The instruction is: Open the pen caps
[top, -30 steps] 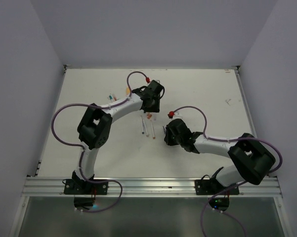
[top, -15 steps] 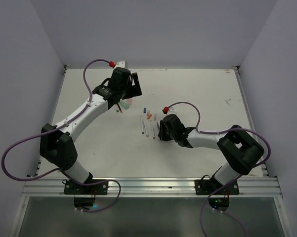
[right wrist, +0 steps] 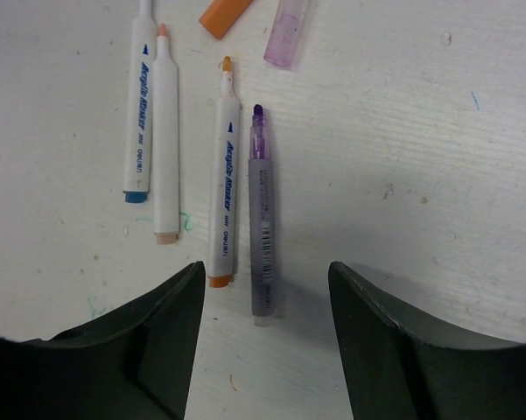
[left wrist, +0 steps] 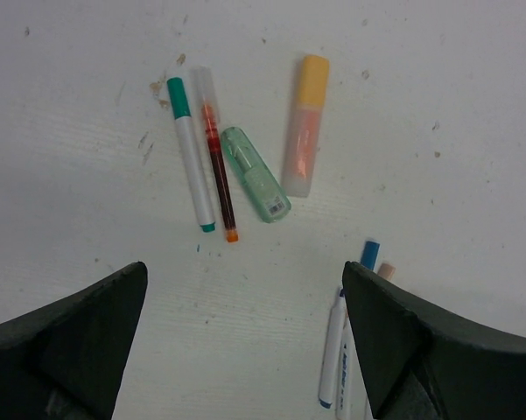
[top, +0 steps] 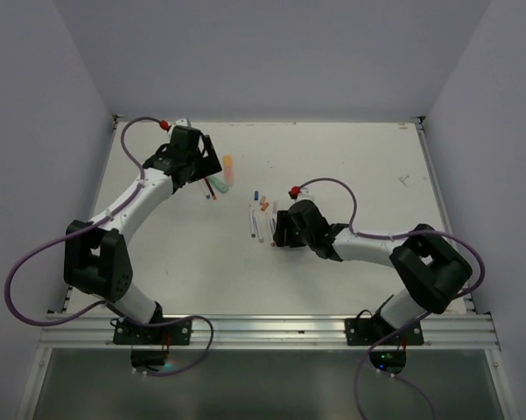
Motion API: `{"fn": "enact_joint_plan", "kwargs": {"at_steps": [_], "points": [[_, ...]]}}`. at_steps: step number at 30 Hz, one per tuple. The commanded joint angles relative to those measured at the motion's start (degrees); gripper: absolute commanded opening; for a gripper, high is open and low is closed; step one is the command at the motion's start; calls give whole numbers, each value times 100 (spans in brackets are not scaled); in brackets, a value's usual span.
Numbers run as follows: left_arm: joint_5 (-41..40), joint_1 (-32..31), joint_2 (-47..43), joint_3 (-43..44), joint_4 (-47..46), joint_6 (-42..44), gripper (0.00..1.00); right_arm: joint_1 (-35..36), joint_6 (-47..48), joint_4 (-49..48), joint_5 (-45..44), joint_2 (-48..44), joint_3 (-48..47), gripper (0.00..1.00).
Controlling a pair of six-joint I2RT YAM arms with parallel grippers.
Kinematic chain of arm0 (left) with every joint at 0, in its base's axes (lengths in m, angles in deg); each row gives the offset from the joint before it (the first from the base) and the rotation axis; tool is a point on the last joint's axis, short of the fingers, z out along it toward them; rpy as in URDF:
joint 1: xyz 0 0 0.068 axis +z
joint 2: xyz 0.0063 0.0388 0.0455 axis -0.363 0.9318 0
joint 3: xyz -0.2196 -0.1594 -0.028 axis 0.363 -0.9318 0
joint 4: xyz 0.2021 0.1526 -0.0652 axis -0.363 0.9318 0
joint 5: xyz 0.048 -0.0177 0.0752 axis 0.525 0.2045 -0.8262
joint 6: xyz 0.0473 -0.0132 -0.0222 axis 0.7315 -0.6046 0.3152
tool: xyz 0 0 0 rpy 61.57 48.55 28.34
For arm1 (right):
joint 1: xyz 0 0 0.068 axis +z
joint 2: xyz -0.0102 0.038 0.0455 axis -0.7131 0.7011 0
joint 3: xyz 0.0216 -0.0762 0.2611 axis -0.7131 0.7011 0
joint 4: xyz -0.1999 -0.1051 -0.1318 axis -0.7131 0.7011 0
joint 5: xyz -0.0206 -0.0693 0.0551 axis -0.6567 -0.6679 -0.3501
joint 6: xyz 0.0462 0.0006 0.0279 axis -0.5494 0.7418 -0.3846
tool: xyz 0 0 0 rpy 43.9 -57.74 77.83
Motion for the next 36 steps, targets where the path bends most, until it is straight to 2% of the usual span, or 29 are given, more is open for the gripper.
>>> {"fn": "enact_joint_plan", "kwargs": {"at_steps": [1, 5, 9, 16, 25, 36], "points": [[71, 193, 156, -33, -327, 28, 95, 13, 27, 225, -255, -611, -148, 63], [132, 395, 490, 116, -371, 2, 91, 13, 272, 516, -668, -1419, -157, 77], [159, 624, 833, 283, -468, 1, 85, 4, 571, 665, -1247, -2393, -104, 99], [54, 765, 1702, 855, -389, 54, 73, -57, 888, 894, -1706, -3091, 11, 98], [-17, 862, 2494, 1444, -222, 63, 50, -75, 739, 1008, -1847, -3135, 186, 99], [-69, 888, 3013, 1620, -152, 72, 38, -92, 730, 1087, -1864, -3135, 204, 99]]}}
